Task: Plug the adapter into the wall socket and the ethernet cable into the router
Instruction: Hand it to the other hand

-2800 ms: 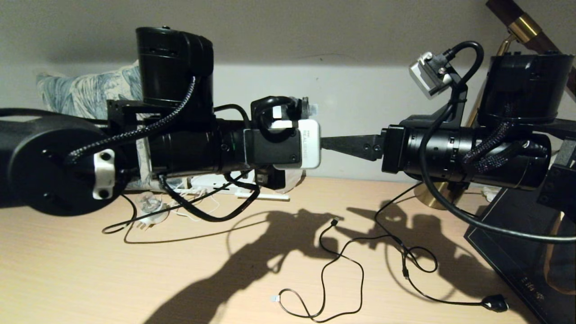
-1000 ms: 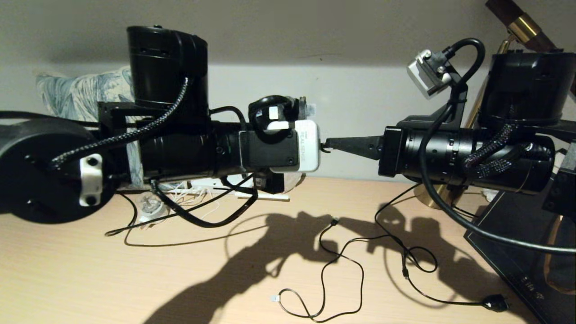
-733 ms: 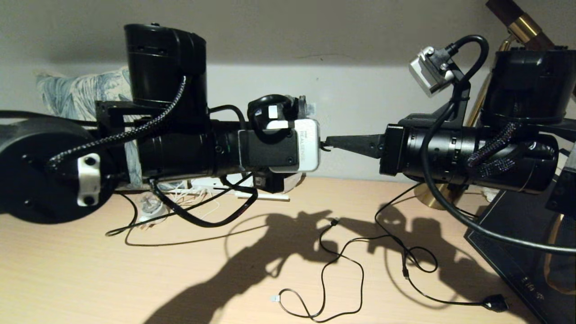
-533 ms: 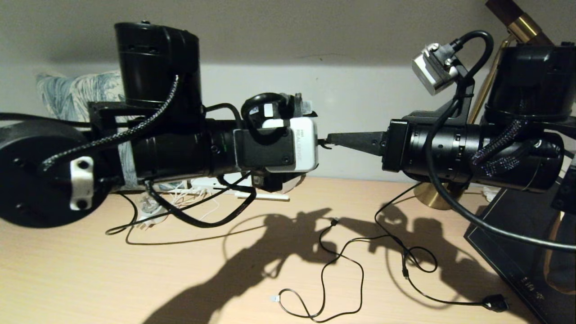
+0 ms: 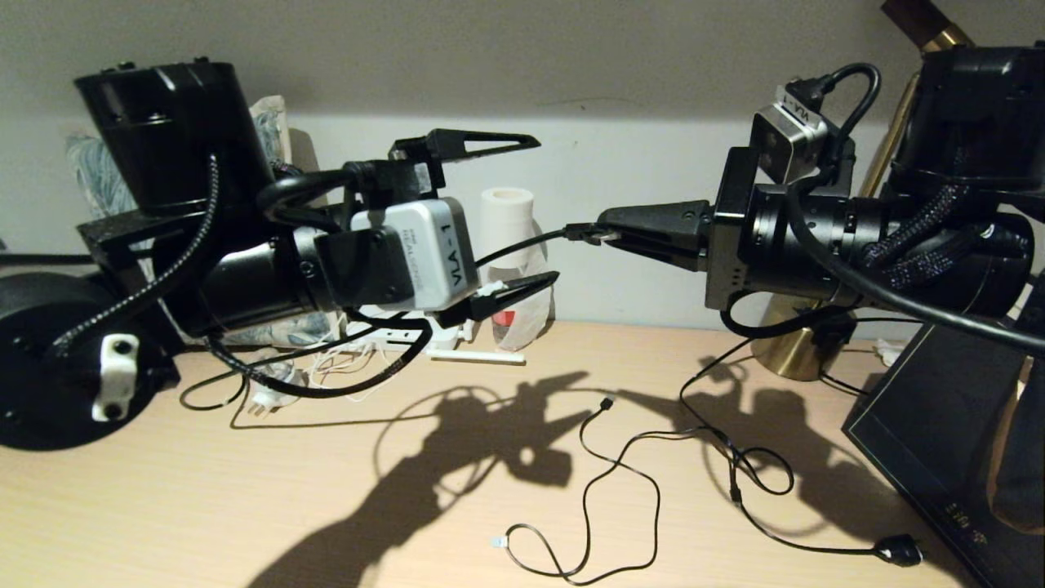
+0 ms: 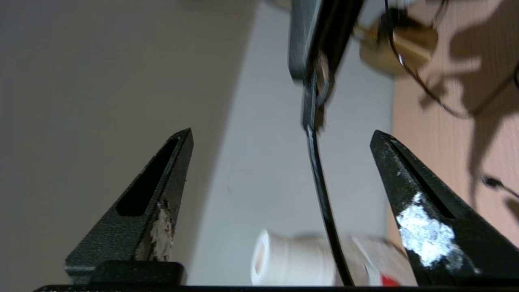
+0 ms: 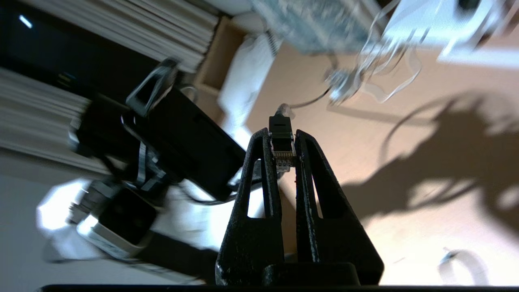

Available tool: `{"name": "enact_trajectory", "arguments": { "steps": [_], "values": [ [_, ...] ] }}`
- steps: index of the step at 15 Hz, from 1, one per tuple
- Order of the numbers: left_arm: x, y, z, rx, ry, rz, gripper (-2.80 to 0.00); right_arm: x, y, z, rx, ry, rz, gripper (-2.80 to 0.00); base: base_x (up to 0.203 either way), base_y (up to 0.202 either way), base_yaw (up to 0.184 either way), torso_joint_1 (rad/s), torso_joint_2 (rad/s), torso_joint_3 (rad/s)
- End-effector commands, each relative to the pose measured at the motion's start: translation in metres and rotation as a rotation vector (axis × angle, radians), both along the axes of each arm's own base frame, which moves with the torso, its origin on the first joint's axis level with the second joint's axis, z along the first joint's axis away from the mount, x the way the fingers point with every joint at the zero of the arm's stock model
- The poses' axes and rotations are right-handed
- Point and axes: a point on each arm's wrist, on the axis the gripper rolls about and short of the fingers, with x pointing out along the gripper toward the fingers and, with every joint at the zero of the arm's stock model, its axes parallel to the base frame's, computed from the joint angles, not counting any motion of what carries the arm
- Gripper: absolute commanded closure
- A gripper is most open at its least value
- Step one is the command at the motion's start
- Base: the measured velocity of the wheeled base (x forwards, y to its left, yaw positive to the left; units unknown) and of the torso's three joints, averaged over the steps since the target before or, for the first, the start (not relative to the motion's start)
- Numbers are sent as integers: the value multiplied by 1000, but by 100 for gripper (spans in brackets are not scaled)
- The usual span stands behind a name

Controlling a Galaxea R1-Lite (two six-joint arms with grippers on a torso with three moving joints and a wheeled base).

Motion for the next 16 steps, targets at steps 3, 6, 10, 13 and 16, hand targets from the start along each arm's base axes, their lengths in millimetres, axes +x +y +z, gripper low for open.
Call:
{"name": "enact_trajectory", "arguments": {
  "steps": [3,6,10,13,16],
  "values": [
    [14,-11,-17,2,-66,-113,-280,19,-29,9,165,274,59,0,0,0,0,0,0,0],
    [20,-16,-28,19,-90,-147,-280,28,-40,11,214,375,97,0,0,0,0,0,0,0],
    [23,-26,-20,-5,-137,-169,-280,27,-40,16,219,385,154,0,0,0,0,0,0,0],
    [20,-32,-6,-30,-177,-187,-280,27,-39,12,212,416,174,0,0,0,0,0,0,0],
    [17,-42,-2,-42,-193,-218,-280,27,-38,10,205,435,173,0,0,0,0,0,0,0]
  ]
}}
